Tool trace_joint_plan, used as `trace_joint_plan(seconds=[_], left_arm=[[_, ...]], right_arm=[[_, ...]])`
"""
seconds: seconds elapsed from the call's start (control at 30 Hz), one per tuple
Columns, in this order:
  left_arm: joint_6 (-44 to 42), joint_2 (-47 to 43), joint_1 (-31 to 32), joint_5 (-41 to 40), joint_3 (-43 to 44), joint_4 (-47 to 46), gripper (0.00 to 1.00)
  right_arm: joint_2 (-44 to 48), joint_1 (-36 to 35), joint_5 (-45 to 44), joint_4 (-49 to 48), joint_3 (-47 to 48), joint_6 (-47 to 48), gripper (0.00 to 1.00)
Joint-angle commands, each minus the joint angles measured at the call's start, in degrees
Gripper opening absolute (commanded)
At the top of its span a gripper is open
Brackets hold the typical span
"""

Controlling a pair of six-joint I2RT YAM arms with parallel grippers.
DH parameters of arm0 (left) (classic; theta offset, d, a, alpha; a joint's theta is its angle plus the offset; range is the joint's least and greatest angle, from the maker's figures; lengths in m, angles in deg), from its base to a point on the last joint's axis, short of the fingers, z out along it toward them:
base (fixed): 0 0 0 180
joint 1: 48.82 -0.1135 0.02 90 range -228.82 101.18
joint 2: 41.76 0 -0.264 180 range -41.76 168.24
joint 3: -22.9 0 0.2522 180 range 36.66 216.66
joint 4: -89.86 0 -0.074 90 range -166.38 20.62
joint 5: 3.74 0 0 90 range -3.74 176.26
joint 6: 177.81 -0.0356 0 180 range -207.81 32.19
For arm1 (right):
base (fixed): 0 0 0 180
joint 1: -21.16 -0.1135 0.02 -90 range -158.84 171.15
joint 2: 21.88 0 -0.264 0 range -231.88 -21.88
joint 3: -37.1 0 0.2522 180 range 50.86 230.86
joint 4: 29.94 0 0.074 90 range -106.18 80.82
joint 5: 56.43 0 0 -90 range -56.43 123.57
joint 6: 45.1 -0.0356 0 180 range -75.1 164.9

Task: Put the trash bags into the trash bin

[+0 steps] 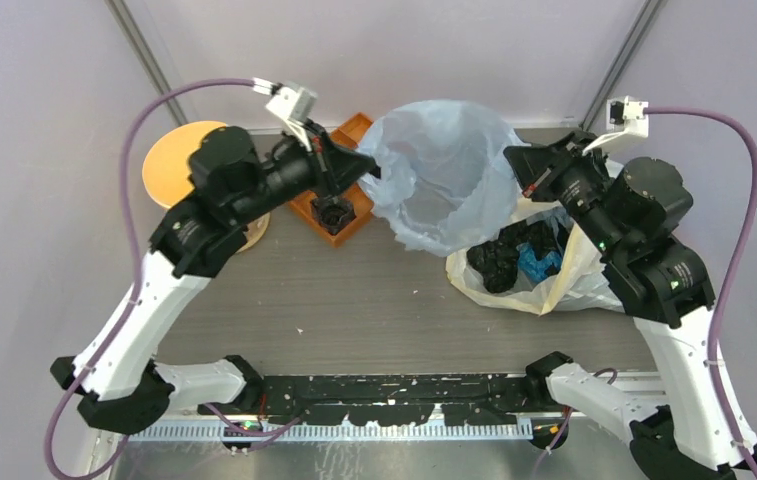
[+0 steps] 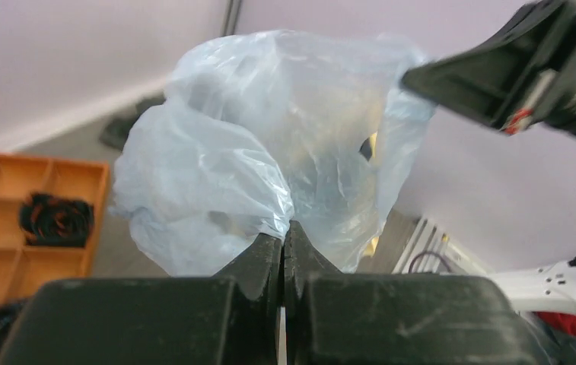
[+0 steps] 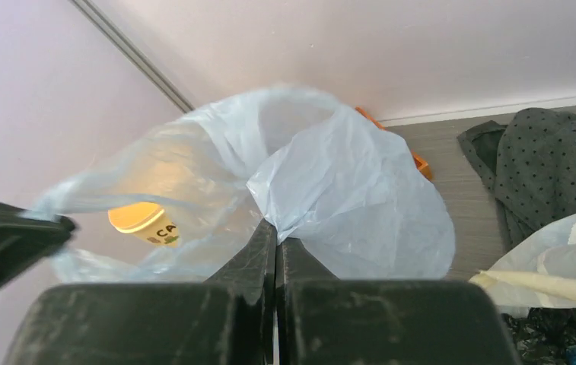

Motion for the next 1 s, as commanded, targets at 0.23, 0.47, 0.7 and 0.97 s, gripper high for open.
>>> trace_joint_plan(seconds=[0.23, 0.47, 0.7, 0.97], left_arm=[[-0.47, 4.57, -0.25, -14.20, -0.53, 11.99, 0.00], [-4.82, 20.81, -4.70, -10.76, 19.87, 7.83, 0.00], [-0.26, 40.25, -4.07, 4.59, 77.14, 6.82, 0.01], [-5.32, 18.19, -3.36, -3.14, 19.95, -8.66, 0.01]], right_arm=[[-7.76, -0.08, -2.81, 5.86, -7.05, 0.11, 0.01], [-23.65, 0.91, -8.09, 1.01, 11.92, 6.79, 0.01], [-29.99, 2.39, -3.05, 2.54, 51.41, 5.71, 0.01], [-9.66, 2.39, -3.87, -12.90, 4.05, 3.88, 0.01]])
